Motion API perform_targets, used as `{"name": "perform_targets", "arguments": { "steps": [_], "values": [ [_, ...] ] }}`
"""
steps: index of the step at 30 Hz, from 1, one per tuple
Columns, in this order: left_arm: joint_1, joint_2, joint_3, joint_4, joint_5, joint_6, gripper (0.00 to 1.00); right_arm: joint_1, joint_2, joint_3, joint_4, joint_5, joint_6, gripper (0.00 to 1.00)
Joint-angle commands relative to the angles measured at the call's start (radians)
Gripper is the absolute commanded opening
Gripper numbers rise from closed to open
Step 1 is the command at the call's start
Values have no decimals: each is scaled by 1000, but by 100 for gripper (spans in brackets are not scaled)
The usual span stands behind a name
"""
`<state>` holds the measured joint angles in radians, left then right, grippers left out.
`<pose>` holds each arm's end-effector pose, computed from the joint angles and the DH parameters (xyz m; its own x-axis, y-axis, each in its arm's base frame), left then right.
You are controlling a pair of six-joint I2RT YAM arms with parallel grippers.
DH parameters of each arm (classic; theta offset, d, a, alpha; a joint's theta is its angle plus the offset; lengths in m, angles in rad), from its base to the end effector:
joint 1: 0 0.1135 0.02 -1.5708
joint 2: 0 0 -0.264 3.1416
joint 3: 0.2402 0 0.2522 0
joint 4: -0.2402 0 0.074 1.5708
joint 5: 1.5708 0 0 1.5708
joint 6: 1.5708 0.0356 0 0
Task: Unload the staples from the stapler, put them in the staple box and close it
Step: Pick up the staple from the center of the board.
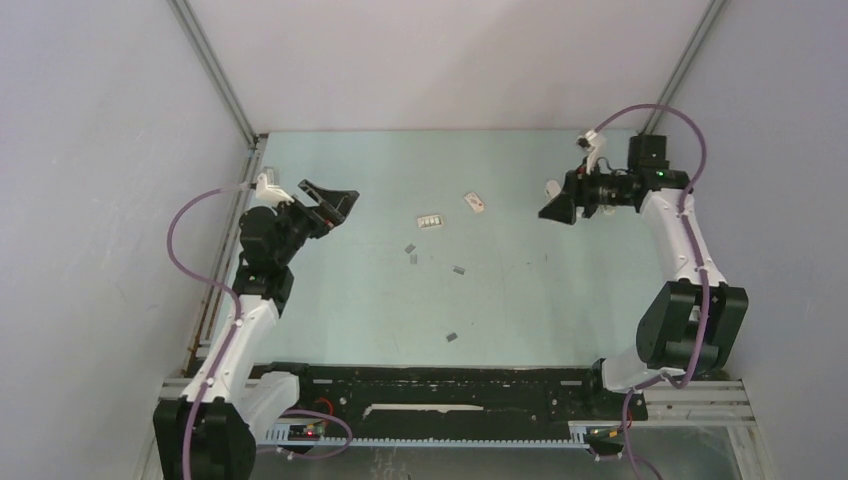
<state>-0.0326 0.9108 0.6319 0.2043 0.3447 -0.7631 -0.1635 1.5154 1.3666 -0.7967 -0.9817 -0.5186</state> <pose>0.2168 -0.0191 0.3043 -0.3078 -0.6408 -0.7033 0.2141 0.6736 -0.7074 0.3121 -0.0215 0.3241 -0.5016 -0.1964 -0.8425 -0.7350 0.6103 0.2954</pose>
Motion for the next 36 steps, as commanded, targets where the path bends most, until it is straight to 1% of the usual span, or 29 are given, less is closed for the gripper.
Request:
{"name": "perform_targets", "arguments": {
  "steps": [1, 6, 11, 14, 17, 20, 23, 26, 29, 34, 36],
  "values": [
    [11, 57, 53, 47, 81, -83, 100, 70, -40, -29, -36, -188, -41, 74],
    [10, 56, 38, 34, 113, -104, 100, 117, -31, -53, -32, -231, -40, 74],
    [10, -10, 14, -67, 101, -38, 100, 129, -34, -74, -27, -219, -44, 74],
    [9, -45, -16, -97, 108, -14, 100, 130, -44, -74, -64, -188, -82, 75],
    [-3, -59, -74, -61, 103, 2, 100, 126, -72, -87, -114, -117, -126, 75],
    [-46, -37, -136, 8, 78, 10, 100, 109, -136, -161, -86, -72, -120, 75],
    [-112, -17, -138, 6, 55, 9, 97, 45, -173, -202, -56, -82, -93, 76],
    [-182, -19, -125, -34, -23, 55, 97, -2, -169, -208, -3, -105, -37, 76],
    [-223, 27, -110, -43, -87, 69, 95, 5, -152, -208, 19, -111, -22, 76],
    [-297, 178, -24, -107, -196, 130, 85, 63, -109, -237, 73, -162, 9, 75],
    [-317, 238, 20, -145, -225, 160, 83, 91, -92, -240, 87, -181, 19, 75]
  ]
}}
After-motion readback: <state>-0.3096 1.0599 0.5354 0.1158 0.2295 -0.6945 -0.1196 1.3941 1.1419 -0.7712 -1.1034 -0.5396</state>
